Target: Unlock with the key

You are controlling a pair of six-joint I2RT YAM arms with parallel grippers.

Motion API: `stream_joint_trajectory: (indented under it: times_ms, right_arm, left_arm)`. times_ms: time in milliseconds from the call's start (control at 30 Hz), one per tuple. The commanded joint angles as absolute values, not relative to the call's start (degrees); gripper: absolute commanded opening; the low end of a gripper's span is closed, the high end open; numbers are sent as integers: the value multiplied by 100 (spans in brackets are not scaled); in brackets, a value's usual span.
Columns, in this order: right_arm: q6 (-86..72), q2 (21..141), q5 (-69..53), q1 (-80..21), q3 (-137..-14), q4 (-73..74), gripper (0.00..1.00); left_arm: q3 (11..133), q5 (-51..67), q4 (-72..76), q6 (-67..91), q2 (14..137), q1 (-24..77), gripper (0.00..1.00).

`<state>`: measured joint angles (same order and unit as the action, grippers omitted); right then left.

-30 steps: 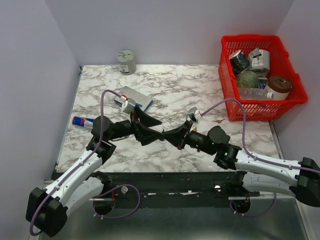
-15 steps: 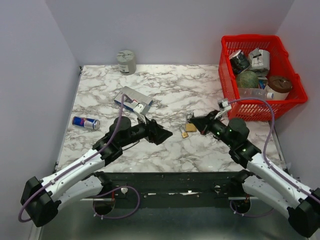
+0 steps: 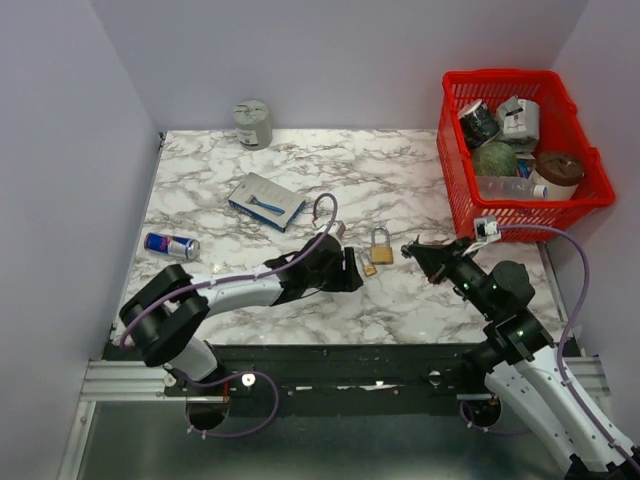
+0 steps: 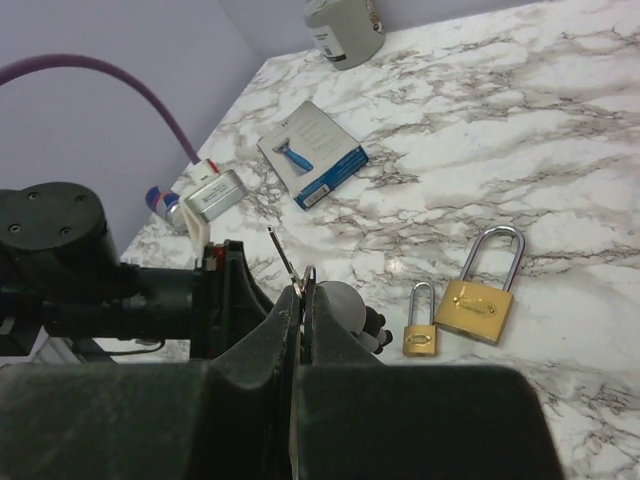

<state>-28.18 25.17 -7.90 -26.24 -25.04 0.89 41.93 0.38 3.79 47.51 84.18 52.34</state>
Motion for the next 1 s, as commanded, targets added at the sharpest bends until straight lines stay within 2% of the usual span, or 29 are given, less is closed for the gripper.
stream_joint_trajectory:
  times_ms: [0, 267, 633, 733, 967]
  right_arm:
    - [-2804, 2163, -659, -2602, -2426, 676, 1]
    - [-2593, 1609, -519, -2610, -2610, 1344, 1]
    - [-2505, 1213, -475, -2602, -2610, 1591, 1]
    - [-2496, 1195, -466, -2610, -2619, 1600, 1]
    - [-2514, 1090, -484, -2610, -2610, 1635, 1]
  left_arm:
    - [4798, -403, 378, 4913, 9130, 5492, 68]
    - [6151, -869, -438, 4913, 10677, 5766, 72]
    - [7206, -1827, -1546, 4465, 11417, 5818, 71]
    - [7373, -1881, -1696, 4316, 11531, 5818, 69]
    - [7761, -2118, -2127, 4105, 11821, 5827, 57]
